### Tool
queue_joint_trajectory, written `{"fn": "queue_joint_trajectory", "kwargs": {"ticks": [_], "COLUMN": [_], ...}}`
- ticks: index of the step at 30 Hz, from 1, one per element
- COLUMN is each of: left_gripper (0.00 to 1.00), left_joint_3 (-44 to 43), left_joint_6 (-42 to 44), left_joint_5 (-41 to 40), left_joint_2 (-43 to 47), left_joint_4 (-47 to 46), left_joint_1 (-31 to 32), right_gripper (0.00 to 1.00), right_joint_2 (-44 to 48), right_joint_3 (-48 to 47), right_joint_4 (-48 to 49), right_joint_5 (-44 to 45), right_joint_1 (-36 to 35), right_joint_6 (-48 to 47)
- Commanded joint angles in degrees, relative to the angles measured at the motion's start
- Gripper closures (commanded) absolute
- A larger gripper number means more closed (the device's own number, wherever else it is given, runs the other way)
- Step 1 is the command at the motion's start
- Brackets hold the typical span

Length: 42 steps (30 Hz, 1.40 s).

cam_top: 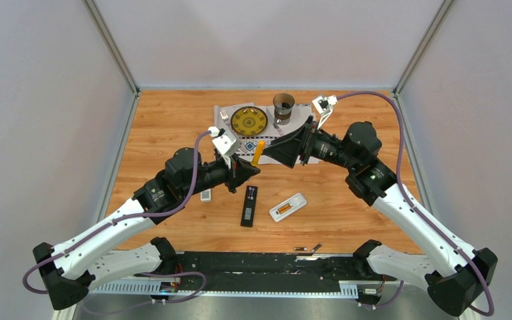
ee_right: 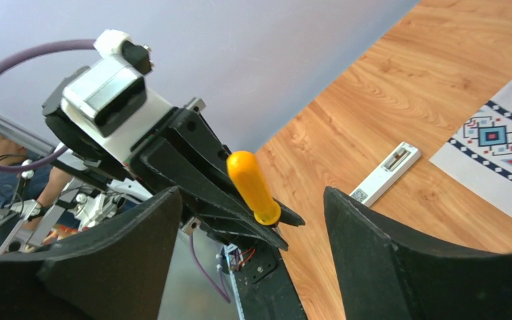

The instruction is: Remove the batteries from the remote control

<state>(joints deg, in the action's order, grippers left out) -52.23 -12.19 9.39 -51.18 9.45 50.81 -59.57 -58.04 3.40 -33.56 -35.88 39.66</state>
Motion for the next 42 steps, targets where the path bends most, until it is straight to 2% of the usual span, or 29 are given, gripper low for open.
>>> {"fn": "queue_joint_trajectory", "kwargs": {"ticks": [1, 5, 10, 11, 12, 23, 25, 26, 28, 31, 34, 35, 38, 42], "left_gripper": [1.0, 1.0, 1.0, 1.0, 1.0, 1.0, 1.0, 1.0, 1.0, 1.0, 0.75, 0.57, 0.35, 0.27], "left_joint_3": [-3.6, -4.2, -4.1, -4.0, -3.9, -3.9, -4.0, -3.9, -3.8, -3.3, -2.8, -2.6, -1.5, 0.6], "left_joint_6": [3.6, 3.6, 3.2, 3.1, 3.1, 2.9, 2.7, 2.6, 2.5, 2.4, 2.2, 2.0, 1.6, 0.9], "left_joint_5": [-0.3, 1.7, 2.5, 2.6, 2.6, 3.5, 4.0, 4.1, 4.0, 3.4, 2.6, 2.4, 1.7, -0.4], "left_joint_2": [0.8, 0.3, -0.3, -0.3, -0.2, -1.4, -1.6, -1.7, -1.7, -1.1, -0.2, 0.2, 1.8, 4.2], "left_joint_4": [2.7, 3.0, 2.4, 2.3, 2.2, 2.0, 2.0, 2.0, 2.0, 2.1, 2.5, 2.7, 3.1, 4.1], "left_joint_1": [0.1, 0.0, 0.0, 0.0, 0.0, 0.0, 0.0, 0.0, 0.0, 0.0, 0.0, 0.0, 0.0, 0.0], "right_gripper": [0.34, 0.41, 0.68, 0.79, 0.82, 0.69, 0.74, 0.87, 1.0, 1.0, 1.0, 1.0, 1.0, 1.0], "right_joint_2": [-1.8, -3.3, -3.6, -3.6, -3.6, -5.3, -5.6, -5.7, -5.9, -5.5, -4.8, -4.3, -3.3, -2.0], "right_joint_3": [-4.0, -5.1, -5.0, -4.8, -4.8, -5.2, -5.2, -5.2, -5.2, -5.1, -5.1, -5.1, -4.8, -4.1], "right_joint_4": [5.3, 4.5, 4.7, 4.3, 4.1, 1.0, 0.9, 1.1, 0.4, -0.6, -1.6, -2.6, -5.0, -9.2], "right_joint_5": [-3.9, -4.1, -4.4, -4.4, -4.5, -5.4, -5.6, -5.8, -5.3, -4.5, -3.3, -2.7, -0.4, 5.7], "right_joint_1": [-0.8, -1.6, -1.7, -1.8, -1.8, -2.0, -2.0, -2.1, -2.0, -2.1, -2.1, -2.1, -2.1, -2.1], "right_joint_6": [1.7, 0.9, 0.8, 0.6, 0.1, -2.1, -2.1, -2.1, -2.3, -3.1, -4.4, -4.9, -7.0, -10.7]}}
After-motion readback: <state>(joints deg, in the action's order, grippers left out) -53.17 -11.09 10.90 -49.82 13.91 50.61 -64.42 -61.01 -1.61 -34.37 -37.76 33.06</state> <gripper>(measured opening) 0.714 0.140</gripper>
